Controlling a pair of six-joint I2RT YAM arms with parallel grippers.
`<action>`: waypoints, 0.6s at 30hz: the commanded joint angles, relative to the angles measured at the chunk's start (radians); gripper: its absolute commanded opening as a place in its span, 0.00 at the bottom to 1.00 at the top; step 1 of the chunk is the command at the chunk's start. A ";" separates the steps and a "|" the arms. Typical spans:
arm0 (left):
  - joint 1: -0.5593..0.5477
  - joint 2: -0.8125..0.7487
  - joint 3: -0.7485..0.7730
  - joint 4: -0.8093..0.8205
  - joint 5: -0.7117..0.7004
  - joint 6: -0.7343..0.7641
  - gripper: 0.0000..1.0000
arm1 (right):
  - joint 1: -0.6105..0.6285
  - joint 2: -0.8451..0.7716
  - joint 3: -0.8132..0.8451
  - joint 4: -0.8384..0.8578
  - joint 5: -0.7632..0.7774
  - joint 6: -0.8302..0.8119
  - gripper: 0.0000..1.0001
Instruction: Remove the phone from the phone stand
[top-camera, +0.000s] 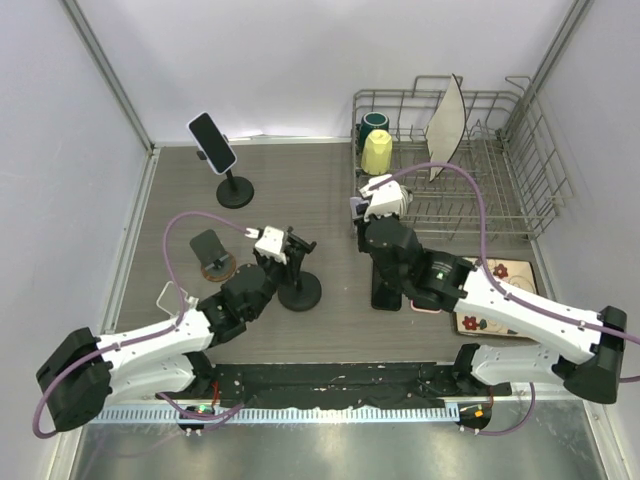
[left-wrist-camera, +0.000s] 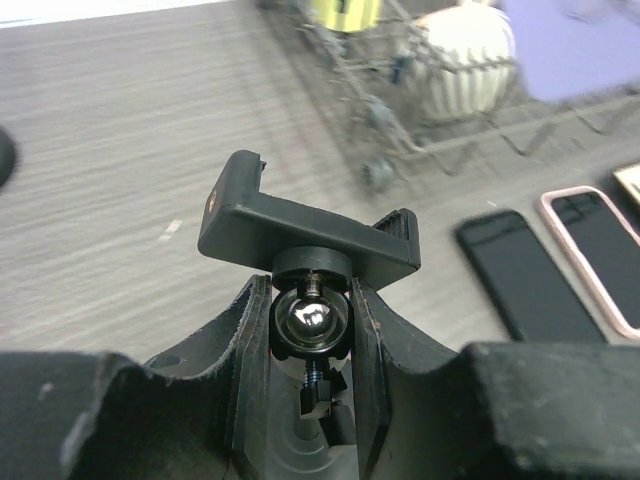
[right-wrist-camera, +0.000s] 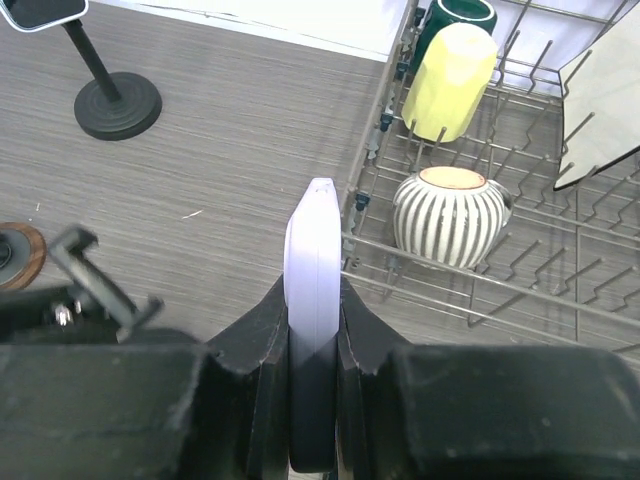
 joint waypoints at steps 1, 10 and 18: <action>0.128 0.082 0.114 0.066 -0.037 0.057 0.00 | 0.004 -0.095 -0.045 0.122 0.043 -0.043 0.01; 0.320 0.458 0.402 0.270 0.125 0.143 0.00 | 0.004 -0.213 -0.144 0.085 0.060 -0.051 0.01; 0.420 0.791 0.678 0.376 0.271 0.141 0.00 | 0.004 -0.292 -0.197 0.076 0.074 -0.084 0.01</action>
